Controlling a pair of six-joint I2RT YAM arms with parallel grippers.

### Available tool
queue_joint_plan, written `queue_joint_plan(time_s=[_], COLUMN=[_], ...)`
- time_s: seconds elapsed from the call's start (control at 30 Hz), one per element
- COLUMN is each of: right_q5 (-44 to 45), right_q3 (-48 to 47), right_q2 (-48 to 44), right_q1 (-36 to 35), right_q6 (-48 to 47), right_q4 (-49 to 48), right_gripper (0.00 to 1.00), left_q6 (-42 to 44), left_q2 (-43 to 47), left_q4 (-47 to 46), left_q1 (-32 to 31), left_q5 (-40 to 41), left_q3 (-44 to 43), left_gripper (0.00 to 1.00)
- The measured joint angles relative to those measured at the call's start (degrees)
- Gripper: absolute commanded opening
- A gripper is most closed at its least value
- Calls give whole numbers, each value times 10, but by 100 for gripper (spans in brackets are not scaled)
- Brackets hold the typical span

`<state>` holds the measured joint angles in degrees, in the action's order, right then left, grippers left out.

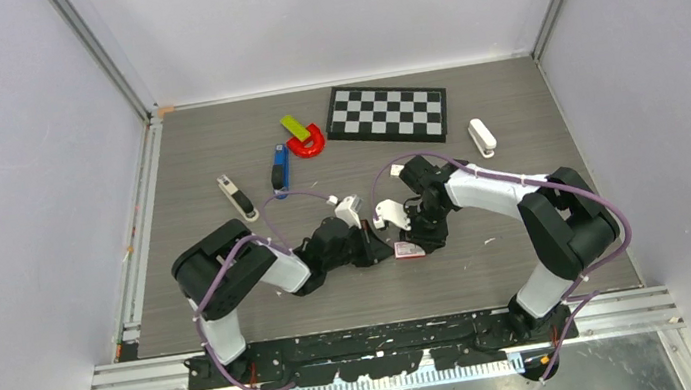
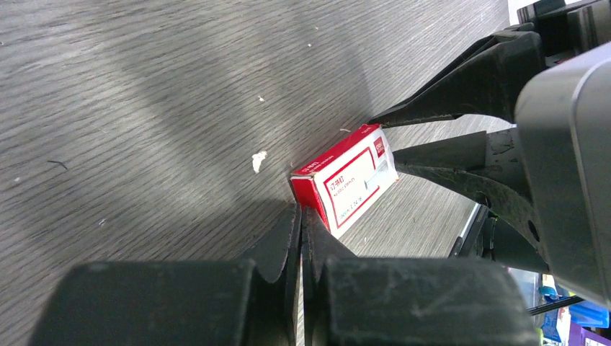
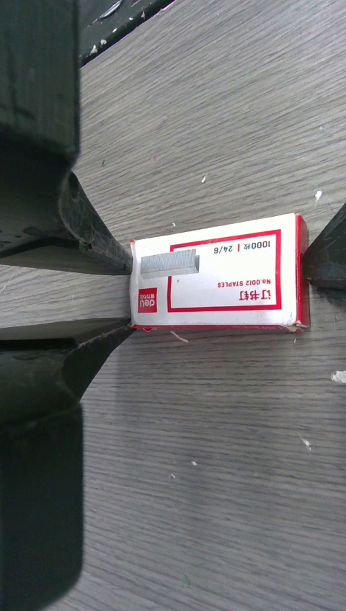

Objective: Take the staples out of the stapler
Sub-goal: Close the staple box at the center of the board, then reset both arms

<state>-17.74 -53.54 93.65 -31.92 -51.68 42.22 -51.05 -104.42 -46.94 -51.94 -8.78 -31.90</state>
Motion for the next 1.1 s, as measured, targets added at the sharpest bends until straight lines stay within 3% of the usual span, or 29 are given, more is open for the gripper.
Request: queue_joint_plan(time_s=[0.23, 0.4, 0.63, 0.7, 0.83, 0.9, 1.0, 1.1], right_q5=[0, 0, -8, -19, -60, -88, -127, -160], right_q3=[0, 0, 5, 5, 0, -11, -42, -85], right_q2=[0, -1, -22, -44, -101, -133, -181, -217], right_q1=[0, 6, 57, 82, 136, 165, 203, 222], right_q6=[0, 3, -16, -25, -42, -50, -49, -36], right_q4=[0, 2, -5, 5, 37, 59, 88, 116], right_gripper=[34, 41, 51, 55, 66, 74, 83, 92], left_q6=[0, 1, 36, 59, 118, 151, 191, 219], left_q2=[-1, 9, 127, 179, 304, 366, 452, 527], left_q4=[0, 2, 95, 133, 209, 247, 293, 330], left_q1=[-1, 1, 32, 42, 56, 61, 72, 101], left_q5=[0, 9, 35, 43, 66, 84, 97, 84], left_q3=[-1, 9, 58, 60, 59, 59, 59, 56], left_gripper=[2, 10, 20, 32, 71, 85, 93, 94])
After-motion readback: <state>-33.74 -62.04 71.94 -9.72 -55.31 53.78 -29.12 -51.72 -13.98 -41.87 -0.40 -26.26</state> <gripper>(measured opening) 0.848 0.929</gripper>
